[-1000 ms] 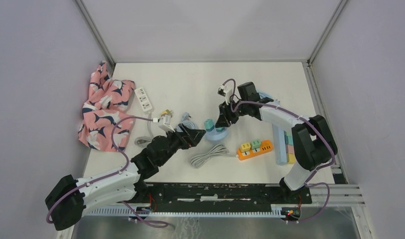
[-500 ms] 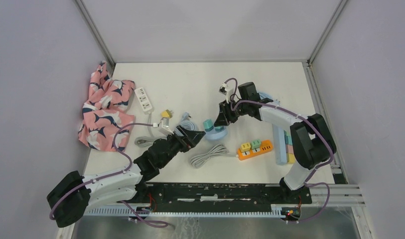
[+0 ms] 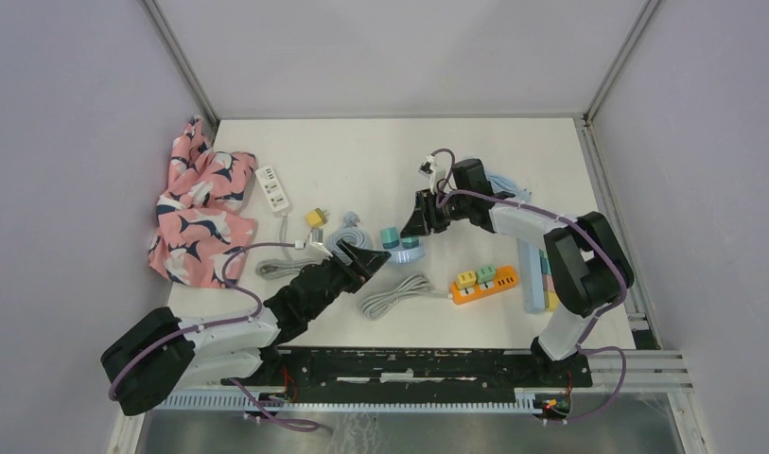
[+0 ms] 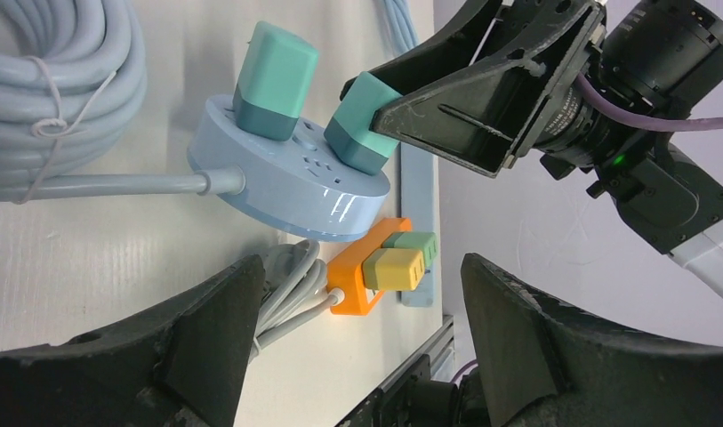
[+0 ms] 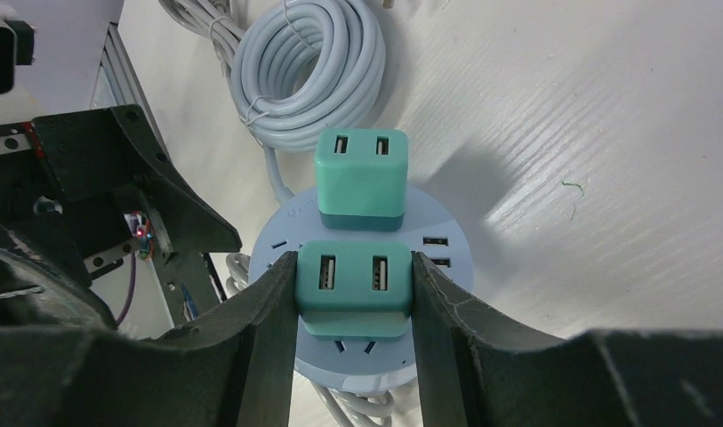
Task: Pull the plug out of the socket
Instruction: Remove the plug from the socket.
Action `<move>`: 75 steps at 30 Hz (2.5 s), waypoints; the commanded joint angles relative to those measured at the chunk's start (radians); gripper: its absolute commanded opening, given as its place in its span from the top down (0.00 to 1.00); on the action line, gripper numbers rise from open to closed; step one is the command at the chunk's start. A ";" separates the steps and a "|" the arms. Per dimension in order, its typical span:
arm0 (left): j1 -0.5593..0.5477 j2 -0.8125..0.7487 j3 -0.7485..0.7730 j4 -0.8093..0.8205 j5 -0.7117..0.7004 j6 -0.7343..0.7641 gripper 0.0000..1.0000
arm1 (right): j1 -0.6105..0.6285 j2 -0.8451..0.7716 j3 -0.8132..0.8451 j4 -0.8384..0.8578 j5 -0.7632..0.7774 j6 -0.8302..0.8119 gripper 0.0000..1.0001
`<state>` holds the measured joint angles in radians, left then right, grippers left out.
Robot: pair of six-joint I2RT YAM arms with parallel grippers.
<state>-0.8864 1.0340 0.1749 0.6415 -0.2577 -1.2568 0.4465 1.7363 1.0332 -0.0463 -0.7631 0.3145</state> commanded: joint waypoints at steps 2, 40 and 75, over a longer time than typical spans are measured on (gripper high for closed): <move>0.004 0.054 0.020 0.101 -0.020 -0.102 0.14 | -0.003 -0.003 0.002 0.145 -0.061 0.130 1.00; 0.018 0.361 0.206 -0.151 -0.091 -0.592 0.97 | 0.125 -0.110 -0.077 0.196 0.087 -0.020 1.00; 0.060 0.284 0.182 -0.177 -0.094 -0.494 0.97 | 0.229 -0.138 0.026 -0.017 0.326 -0.193 1.00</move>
<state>-0.8364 1.3174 0.3531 0.3695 -0.3267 -1.7981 0.6792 1.6379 1.0065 -0.0818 -0.3847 0.1711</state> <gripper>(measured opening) 0.374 0.485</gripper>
